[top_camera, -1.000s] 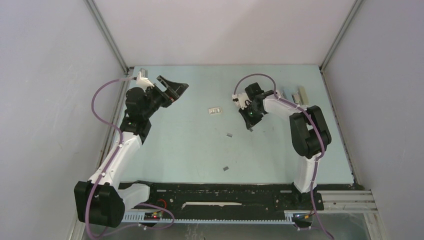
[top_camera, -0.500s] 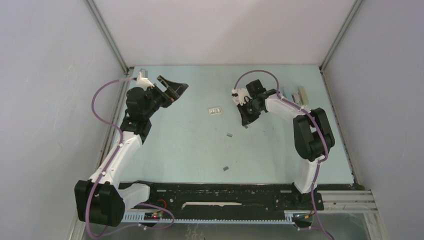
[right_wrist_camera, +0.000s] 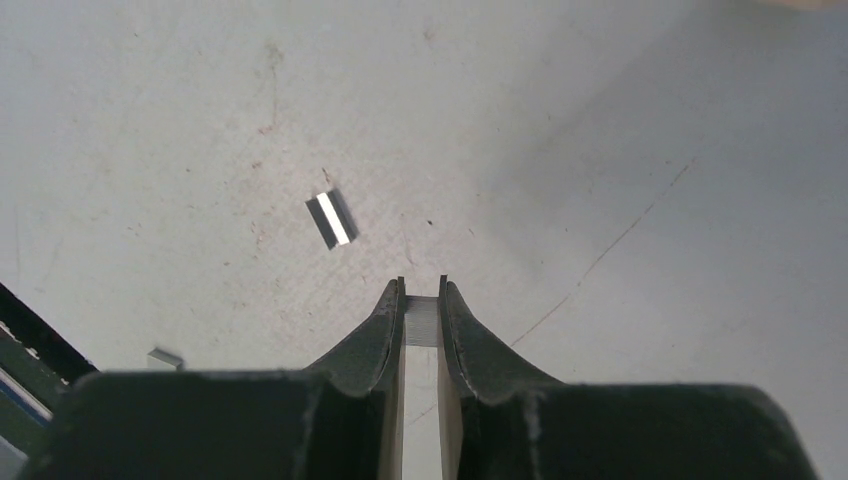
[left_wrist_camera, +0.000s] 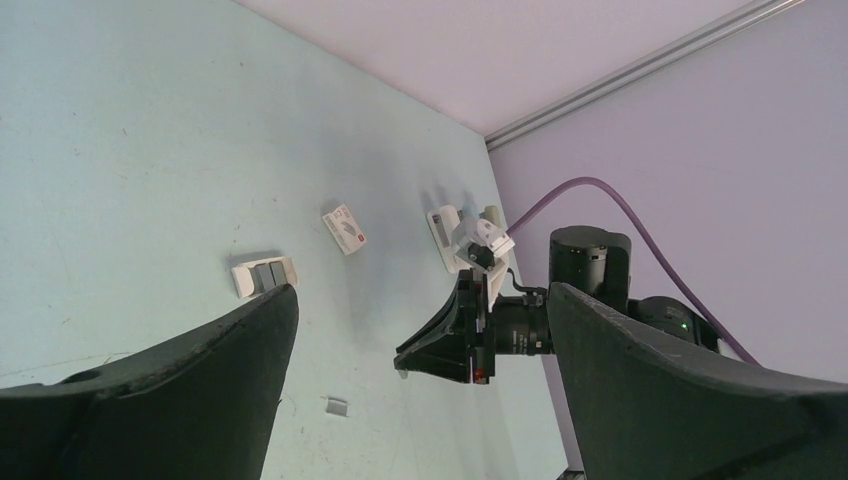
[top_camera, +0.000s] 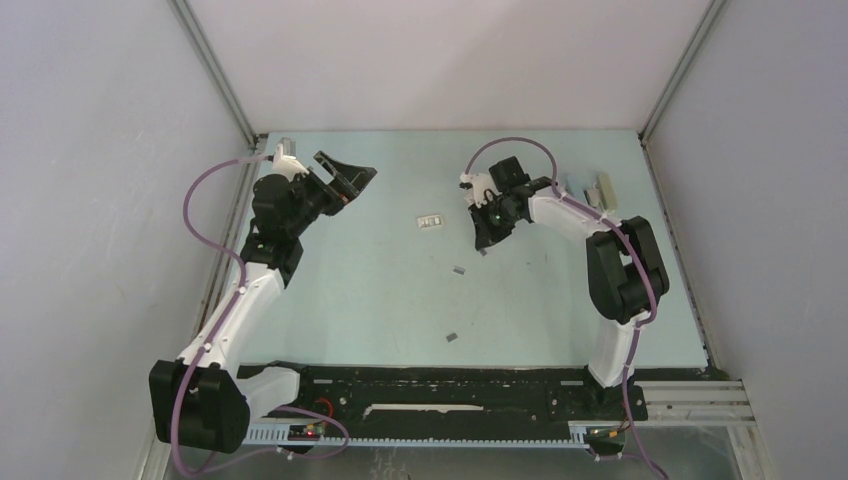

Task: Unload the staples from the stapler
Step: Adjust the staple at the center of the board, then place the staple in the staple box.

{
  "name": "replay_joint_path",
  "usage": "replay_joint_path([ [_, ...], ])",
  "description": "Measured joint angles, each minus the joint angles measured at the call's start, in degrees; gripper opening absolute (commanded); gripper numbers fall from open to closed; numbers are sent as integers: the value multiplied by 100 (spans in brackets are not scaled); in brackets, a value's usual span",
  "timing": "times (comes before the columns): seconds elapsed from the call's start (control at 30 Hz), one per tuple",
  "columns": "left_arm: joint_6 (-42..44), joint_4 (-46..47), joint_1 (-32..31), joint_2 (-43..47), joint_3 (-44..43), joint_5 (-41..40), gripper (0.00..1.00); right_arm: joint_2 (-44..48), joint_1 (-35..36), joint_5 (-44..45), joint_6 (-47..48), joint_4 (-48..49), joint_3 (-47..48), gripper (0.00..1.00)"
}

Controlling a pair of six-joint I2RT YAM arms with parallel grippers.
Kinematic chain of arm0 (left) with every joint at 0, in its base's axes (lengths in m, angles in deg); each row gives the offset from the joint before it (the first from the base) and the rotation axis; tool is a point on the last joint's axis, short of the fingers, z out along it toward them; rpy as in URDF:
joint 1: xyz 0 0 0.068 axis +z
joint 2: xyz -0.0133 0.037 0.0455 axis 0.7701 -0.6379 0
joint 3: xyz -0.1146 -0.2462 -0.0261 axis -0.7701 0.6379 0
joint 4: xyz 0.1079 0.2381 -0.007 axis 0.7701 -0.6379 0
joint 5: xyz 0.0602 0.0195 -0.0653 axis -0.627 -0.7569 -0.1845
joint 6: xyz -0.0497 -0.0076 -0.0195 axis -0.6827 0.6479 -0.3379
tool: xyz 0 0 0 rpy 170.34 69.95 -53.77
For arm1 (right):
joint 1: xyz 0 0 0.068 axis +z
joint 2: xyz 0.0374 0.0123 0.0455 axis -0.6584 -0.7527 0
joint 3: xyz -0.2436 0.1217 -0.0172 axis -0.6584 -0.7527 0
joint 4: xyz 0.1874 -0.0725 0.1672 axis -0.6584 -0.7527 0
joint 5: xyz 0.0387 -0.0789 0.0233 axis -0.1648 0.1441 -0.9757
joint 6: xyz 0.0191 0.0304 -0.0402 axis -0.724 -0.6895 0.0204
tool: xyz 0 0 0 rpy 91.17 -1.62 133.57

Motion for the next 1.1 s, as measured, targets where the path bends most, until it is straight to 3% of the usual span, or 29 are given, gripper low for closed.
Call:
replay_joint_path([
  [0.63, 109, -262, 59, 280, 26, -332, 100, -31, 280, -284, -435, 138, 632, 9],
  [1.1, 170, -417, 343, 367, 26, -435, 100, -793, 612, -295, -831, 240, 1650, 9],
])
